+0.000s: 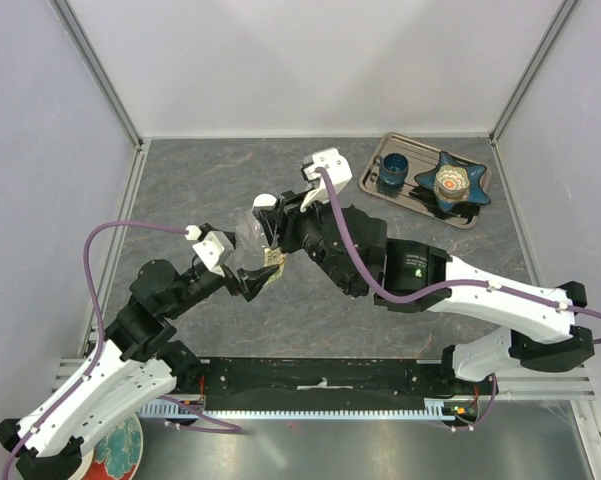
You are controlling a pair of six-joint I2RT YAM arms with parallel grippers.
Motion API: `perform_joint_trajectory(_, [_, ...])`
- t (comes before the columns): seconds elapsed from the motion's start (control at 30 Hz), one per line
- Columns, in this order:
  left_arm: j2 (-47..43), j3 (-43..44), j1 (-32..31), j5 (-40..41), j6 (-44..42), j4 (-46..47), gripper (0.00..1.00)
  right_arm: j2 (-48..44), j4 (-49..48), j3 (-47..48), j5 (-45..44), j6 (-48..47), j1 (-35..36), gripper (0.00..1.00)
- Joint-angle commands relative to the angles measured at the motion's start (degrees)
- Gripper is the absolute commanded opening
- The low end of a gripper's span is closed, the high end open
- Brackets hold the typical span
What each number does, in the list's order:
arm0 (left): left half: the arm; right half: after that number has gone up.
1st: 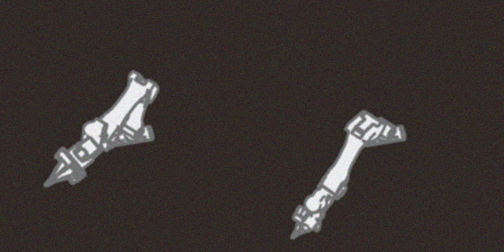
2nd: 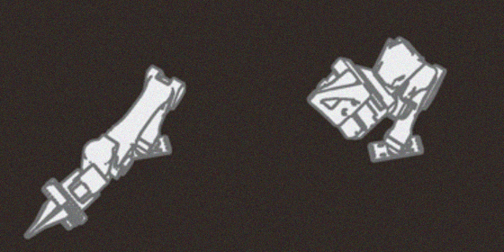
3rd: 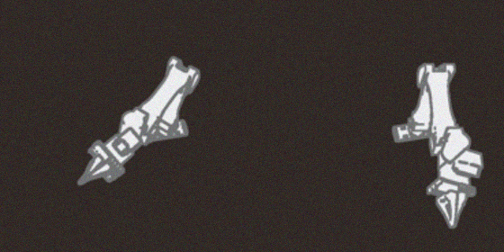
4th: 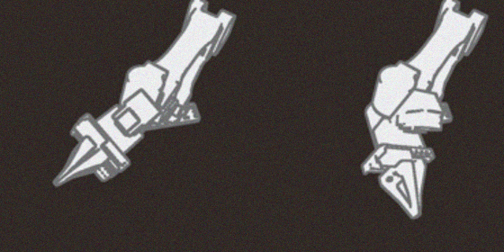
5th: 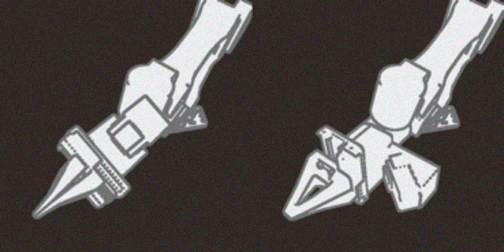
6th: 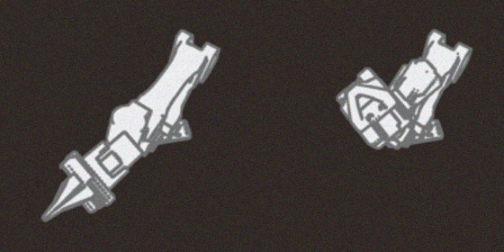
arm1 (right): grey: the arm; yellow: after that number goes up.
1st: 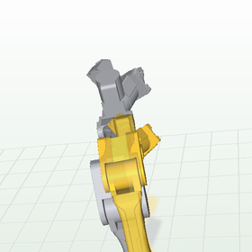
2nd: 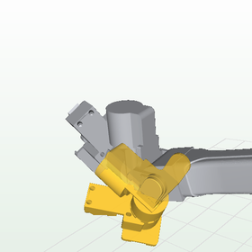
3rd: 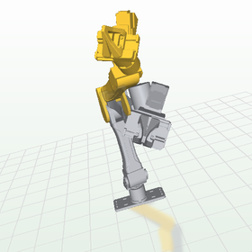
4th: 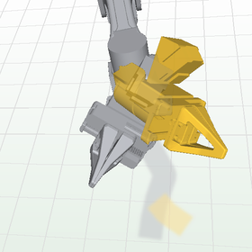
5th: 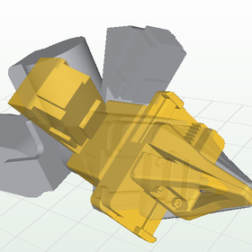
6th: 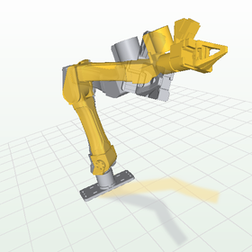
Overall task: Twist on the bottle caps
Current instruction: Screw the bottle cap onto the plastic bottle.
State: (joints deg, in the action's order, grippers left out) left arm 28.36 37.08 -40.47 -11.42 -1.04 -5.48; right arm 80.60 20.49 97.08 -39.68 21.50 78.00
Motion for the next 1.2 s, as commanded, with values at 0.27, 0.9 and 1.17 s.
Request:
perform_joint_trajectory(0.27, [-0.15, 4.75, 1.44, 18.80, -0.90, 19.19, 0.02, 6.32, 16.87, -2.86, -5.22, 4.96, 6.02, 0.00])
perform_joint_trajectory(0.9, [-0.76, 4.32, 2.59, 16.26, 4.02, 18.22, 0.02, 5.27, 8.96, -2.07, -14.64, -0.13, 9.19, 0.19])
perform_joint_trajectory(1.17, [-0.94, 4.32, 3.03, 15.11, 4.99, 17.60, 0.02, 5.10, 7.72, -0.40, -13.32, -4.53, 9.19, 0.39])
